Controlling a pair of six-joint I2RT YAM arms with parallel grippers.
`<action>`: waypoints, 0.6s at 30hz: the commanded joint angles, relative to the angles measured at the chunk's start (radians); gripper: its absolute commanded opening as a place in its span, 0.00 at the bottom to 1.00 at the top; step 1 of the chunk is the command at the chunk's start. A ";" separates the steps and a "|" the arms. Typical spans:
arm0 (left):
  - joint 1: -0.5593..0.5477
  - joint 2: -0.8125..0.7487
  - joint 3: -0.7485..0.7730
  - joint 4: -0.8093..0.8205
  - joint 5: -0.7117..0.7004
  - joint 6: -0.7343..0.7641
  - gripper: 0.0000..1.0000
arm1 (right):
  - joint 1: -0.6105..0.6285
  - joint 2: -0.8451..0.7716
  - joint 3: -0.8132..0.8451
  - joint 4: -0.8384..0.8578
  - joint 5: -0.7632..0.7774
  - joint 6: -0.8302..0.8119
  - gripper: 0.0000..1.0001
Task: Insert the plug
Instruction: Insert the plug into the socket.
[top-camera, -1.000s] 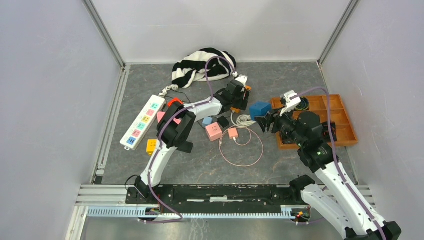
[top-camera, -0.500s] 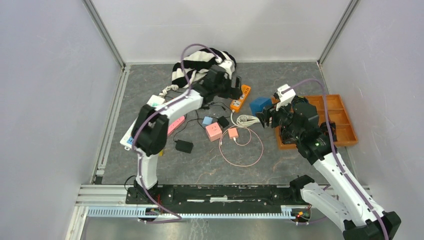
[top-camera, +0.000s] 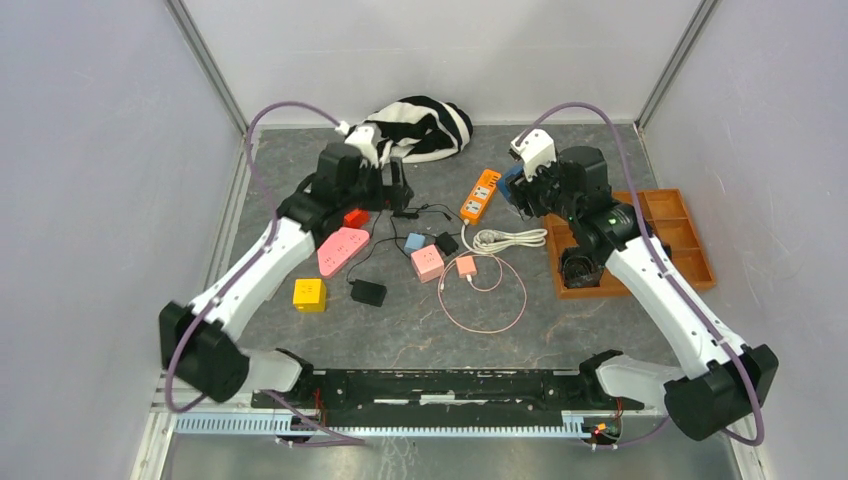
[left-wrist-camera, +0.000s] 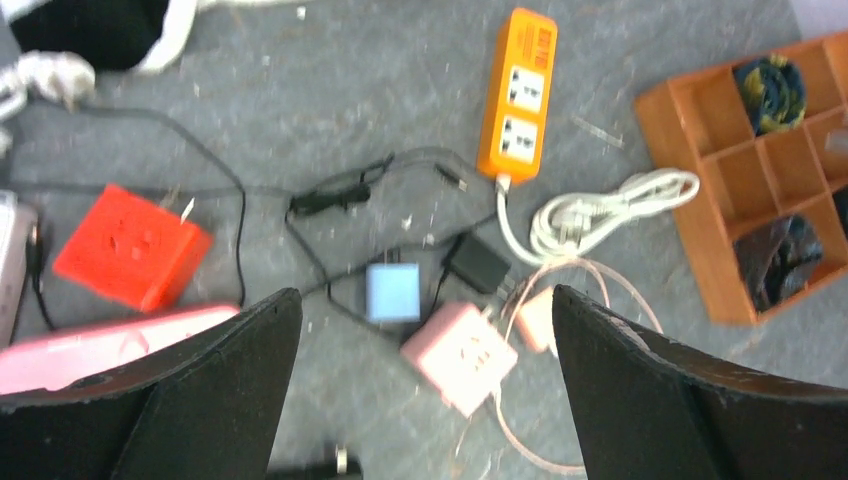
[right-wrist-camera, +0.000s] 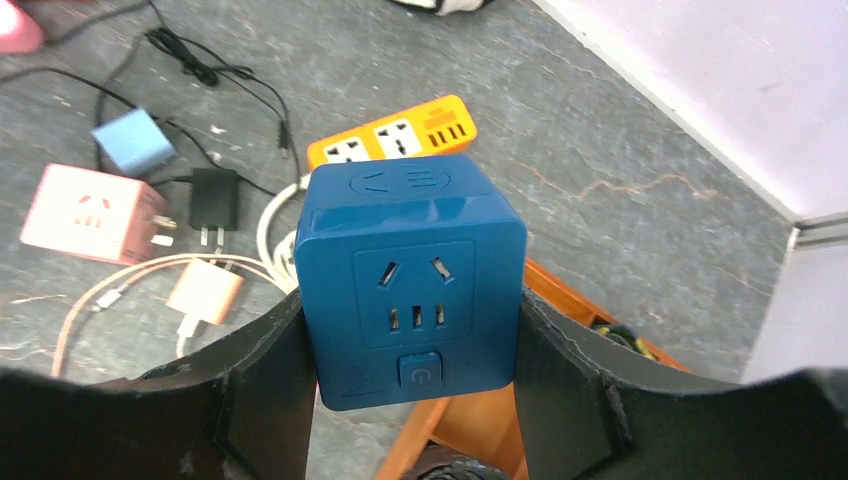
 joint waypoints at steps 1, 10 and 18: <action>-0.006 -0.182 -0.164 -0.012 -0.017 0.044 1.00 | -0.004 0.049 0.083 0.012 0.096 -0.110 0.39; -0.007 -0.416 -0.371 0.034 -0.062 0.122 1.00 | -0.003 0.331 0.320 -0.132 0.054 -0.218 0.32; -0.007 -0.457 -0.416 0.037 -0.038 0.152 1.00 | -0.003 0.588 0.550 -0.315 0.018 -0.391 0.37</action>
